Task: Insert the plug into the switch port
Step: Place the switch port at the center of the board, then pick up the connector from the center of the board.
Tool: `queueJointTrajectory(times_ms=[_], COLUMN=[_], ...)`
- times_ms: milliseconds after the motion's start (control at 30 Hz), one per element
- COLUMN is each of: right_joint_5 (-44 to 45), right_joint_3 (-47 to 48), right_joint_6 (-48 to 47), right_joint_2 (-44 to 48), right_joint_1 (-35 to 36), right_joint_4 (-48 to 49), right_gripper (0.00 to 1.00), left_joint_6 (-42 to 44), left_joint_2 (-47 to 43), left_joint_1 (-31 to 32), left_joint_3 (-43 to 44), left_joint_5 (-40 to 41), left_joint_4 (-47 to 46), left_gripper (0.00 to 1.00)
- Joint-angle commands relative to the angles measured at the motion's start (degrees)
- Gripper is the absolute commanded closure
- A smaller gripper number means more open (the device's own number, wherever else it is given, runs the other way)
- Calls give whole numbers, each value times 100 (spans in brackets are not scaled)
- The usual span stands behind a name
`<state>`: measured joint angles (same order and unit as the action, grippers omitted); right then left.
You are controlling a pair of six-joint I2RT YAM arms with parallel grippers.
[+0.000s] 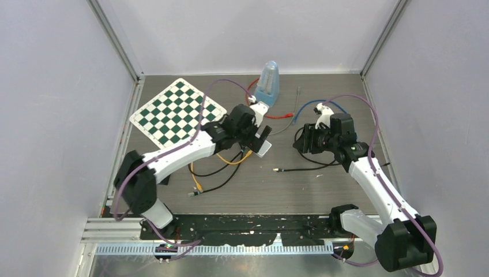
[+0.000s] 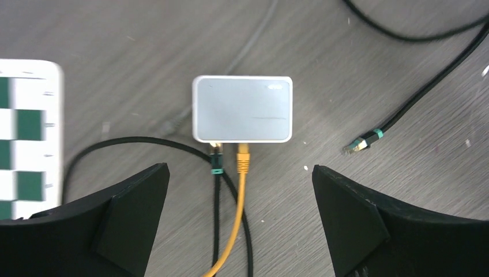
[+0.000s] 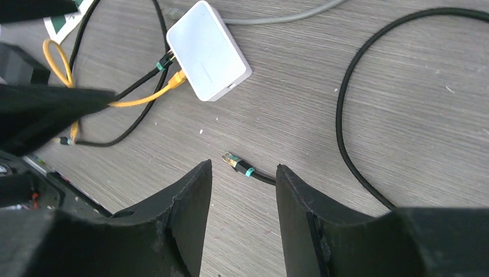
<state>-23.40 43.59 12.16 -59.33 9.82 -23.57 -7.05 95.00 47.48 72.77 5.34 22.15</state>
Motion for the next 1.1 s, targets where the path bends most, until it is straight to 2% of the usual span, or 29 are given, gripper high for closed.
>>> queueJointTrajectory(times_ms=[0, 100, 200, 300, 367, 467, 500, 600, 733, 867, 1067], right_joint_5=[137, 478, 798, 1002, 1375, 1448, 1402, 1281, 1420, 1533, 2503], right_joint_3=[-21, -133, -235, -446, -612, -445, -197, 196, 436, 981, 2218], right_joint_6=[-745, -1113, -1699, -2195, -1936, -746, -546, 109, -14, -544, -1076], right_joint_2=[268, 329, 330, 348, 283, -318, -679, -1533, -2263, -2827, -3285], right_joint_1=[252, 608, 977, 1531, 1708, 1745, 1748, 1876, 2223, 2317, 2177], right_joint_4=[-12, 90, 199, 566, 1090, 1672, 1696, 1741, 2182, 1797, 814], right_gripper=[48, 48, 48, 48, 48, 47, 44, 24, 20, 20, 20], left_joint_6=[172, -100, -579, -695, -768, -901, -928, -877, -764, -776, -487], left_joint_2=[-1148, -1734, -2184, -2868, -3442, -4211, -4394, -4756, -5021, -5193, -5468], left_joint_1=[-37, -183, -666, -1021, -1162, -1381, -1441, -1530, -1532, -1532, -1532], left_joint_3=[-216, -408, -462, -1165, -1784, -2611, -2807, -2997, -2997, -2975, -2837], left_joint_5=[878, 1047, 233, -254, -296, -419, -486, -514, -894, -1311, -1554], left_joint_4=[-176, -32, 623, 583, 341, -18, -89, 180, 526, 666, 1269], left_gripper=[0, 0, 0, 1, 1, 0, 0, 0, 1, 1, 1])
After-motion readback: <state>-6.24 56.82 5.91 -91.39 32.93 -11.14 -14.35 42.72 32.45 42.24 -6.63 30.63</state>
